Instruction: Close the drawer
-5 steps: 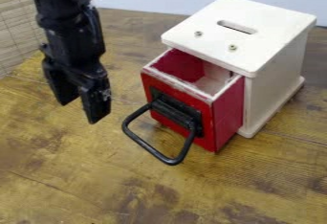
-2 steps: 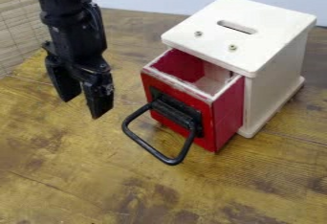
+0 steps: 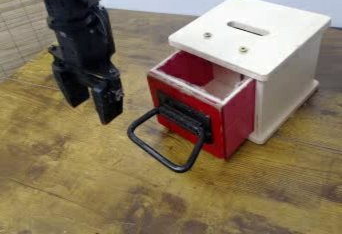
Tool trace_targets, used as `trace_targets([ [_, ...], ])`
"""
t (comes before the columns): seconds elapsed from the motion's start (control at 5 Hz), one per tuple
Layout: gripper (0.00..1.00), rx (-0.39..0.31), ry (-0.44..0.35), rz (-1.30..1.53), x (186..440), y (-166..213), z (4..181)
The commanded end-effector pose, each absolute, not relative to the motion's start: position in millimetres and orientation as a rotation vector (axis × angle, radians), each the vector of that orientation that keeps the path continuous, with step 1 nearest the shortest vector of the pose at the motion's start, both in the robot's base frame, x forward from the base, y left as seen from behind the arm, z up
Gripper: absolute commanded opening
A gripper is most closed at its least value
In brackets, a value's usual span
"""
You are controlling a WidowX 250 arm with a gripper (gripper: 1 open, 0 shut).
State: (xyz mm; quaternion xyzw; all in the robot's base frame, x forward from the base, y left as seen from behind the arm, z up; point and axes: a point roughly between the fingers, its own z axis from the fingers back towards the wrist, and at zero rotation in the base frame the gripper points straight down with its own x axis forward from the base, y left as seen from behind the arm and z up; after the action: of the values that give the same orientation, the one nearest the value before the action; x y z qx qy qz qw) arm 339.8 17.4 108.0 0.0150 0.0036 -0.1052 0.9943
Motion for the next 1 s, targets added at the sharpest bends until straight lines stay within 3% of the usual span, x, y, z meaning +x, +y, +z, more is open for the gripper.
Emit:
trace_targets([
  [0.0, 1.00, 0.038, -0.042, -0.195, 348.0, 12.9, 111.4],
  [0.8, 1.00, 0.044, -0.058, -0.119, 344.9, -9.2, 100.6],
])
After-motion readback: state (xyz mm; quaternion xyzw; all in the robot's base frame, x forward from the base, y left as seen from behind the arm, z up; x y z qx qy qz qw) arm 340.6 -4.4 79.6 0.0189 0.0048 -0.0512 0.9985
